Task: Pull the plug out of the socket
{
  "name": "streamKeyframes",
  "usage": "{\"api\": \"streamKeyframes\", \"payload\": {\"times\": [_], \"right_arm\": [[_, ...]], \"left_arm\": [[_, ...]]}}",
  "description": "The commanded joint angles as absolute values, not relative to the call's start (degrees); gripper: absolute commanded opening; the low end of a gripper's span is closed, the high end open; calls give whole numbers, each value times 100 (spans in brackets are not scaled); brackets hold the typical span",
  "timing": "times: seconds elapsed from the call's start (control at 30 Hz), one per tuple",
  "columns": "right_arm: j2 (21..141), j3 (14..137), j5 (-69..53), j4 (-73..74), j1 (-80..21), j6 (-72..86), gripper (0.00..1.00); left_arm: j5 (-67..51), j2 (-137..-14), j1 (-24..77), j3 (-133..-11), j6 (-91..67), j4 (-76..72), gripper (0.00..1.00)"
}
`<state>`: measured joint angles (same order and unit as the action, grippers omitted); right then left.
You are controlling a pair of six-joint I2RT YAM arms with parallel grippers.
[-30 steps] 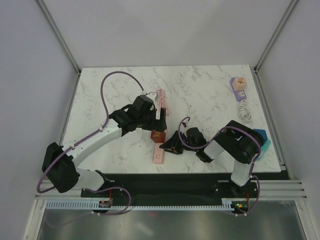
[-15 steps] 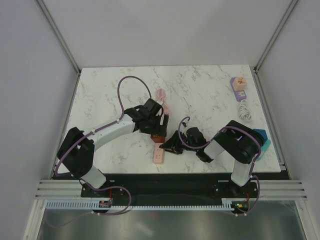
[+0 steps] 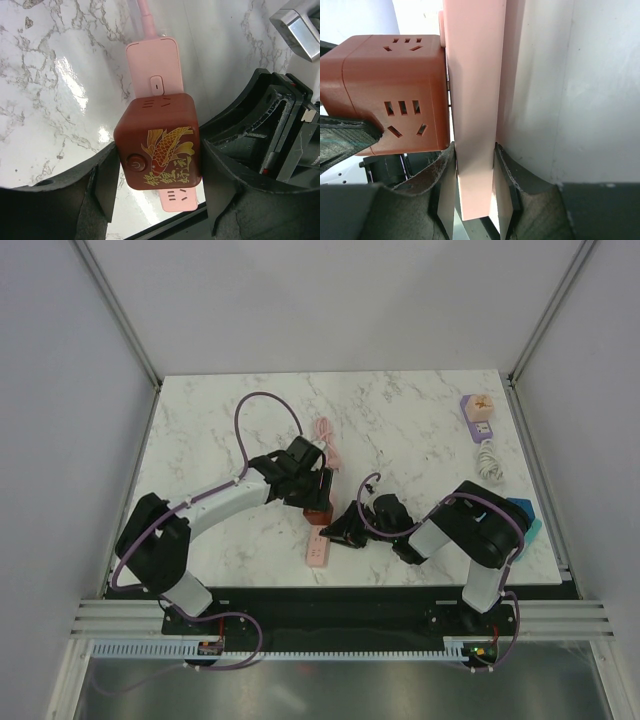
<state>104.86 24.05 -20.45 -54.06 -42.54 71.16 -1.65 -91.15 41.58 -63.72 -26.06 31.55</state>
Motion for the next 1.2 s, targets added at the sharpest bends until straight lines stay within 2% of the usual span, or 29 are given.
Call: {"api": "streamKeyframes", "payload": {"times": [0.0,0.23,0.33,0.4,0.47,0.57,0.87,1.17], "right_arm": [[10460,2338,-1266,-4307,-4210,6566,0],[10485,2233,-1283,-4481,-4210,6793,0],[10626,2136,-1344,-4815,-4210,6978,0],[10722,2110,-1362,-4904,-4210,7084,0],[10723,2101,-1266,-4834,-4219,7119,0],[10582,2101,-1126,-4553,-4210,7049,0],[10125,2329,-835,-3692,-4210,6627,0],[10099,2224,-1019,-4007,-4219,6776,0]], "left_arm": [[-597,-8913,4201,-6188,-2443,2700,2],[-2080,-7964,3824,-5485,-2934,1382,2],[-2232,-7770,3683,-5212,-3436,1055,2],[-1900,-7752,3726,-5194,-3472,1133,2],[-428,-7804,4215,-5578,-3123,2000,2],[700,-7989,4788,-5914,-2735,2565,2],[1134,-8033,4878,-5634,-2751,2689,2],[264,-8323,4158,-5942,-2928,2725,2]]}}
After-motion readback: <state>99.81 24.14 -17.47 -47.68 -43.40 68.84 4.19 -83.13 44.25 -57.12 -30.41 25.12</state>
